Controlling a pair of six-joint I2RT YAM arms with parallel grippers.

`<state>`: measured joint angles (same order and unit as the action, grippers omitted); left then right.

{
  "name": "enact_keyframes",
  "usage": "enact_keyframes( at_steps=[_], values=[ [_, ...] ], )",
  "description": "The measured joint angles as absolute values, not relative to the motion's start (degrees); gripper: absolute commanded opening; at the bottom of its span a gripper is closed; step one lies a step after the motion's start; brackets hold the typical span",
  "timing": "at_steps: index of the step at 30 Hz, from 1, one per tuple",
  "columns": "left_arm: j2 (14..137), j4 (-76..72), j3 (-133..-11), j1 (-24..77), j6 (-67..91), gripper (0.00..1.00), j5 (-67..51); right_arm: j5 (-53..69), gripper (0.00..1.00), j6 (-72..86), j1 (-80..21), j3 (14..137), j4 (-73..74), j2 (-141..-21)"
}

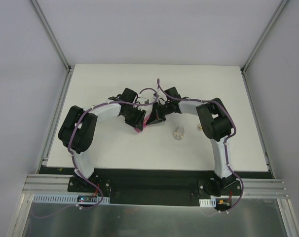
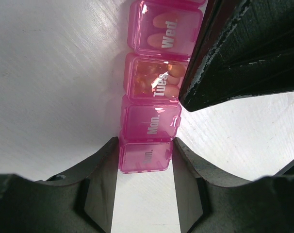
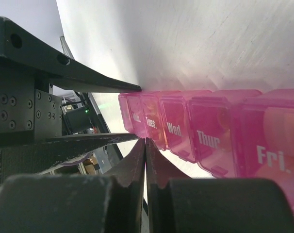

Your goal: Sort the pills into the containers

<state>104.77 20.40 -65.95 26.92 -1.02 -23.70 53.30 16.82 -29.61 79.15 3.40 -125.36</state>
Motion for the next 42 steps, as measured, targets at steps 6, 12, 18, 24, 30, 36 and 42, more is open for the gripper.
enact_keyframes(
  at_steps=[6, 12, 18, 24, 30, 36, 42],
  values=[
    [104.79, 20.25, -65.95, 26.92, -1.02, 0.39, -23.73, 51.72, 0.04, 17.06, -29.36, 80.25, 4.60, -125.36],
    [104.84, 20.25, -65.98, 26.92, -1.02, 0.39, -23.75, 48.97, 0.02, 16.12, -29.34, 82.24, 7.42, -125.36],
    [105.01, 20.27, -66.22, 26.92, -0.97, 0.40, -23.79, 46.76, 0.01, 13.98, -29.89, 83.44, 9.45, -125.23],
    [105.12, 20.38, -66.35, 26.89, -0.84, 0.42, -23.83, 43.86, 0.00, 11.73, -30.96, 84.14, 10.96, -124.55],
    [105.51, 20.62, -66.70, 26.61, -0.80, 0.45, -24.05, 40.66, 0.01, 9.69, -32.05, 84.68, 12.34, -123.76],
    [105.80, 20.88, -67.05, 26.28, 0.58, 0.48, -24.91, 37.56, 0.00, 7.44, -32.82, 85.10, 13.93, -122.89],
    [105.86, 20.82, -67.05, 26.13, 1.21, 0.50, -25.47, 35.16, 0.01, 5.56, -33.43, 85.10, 16.38, -122.08]
  ],
)
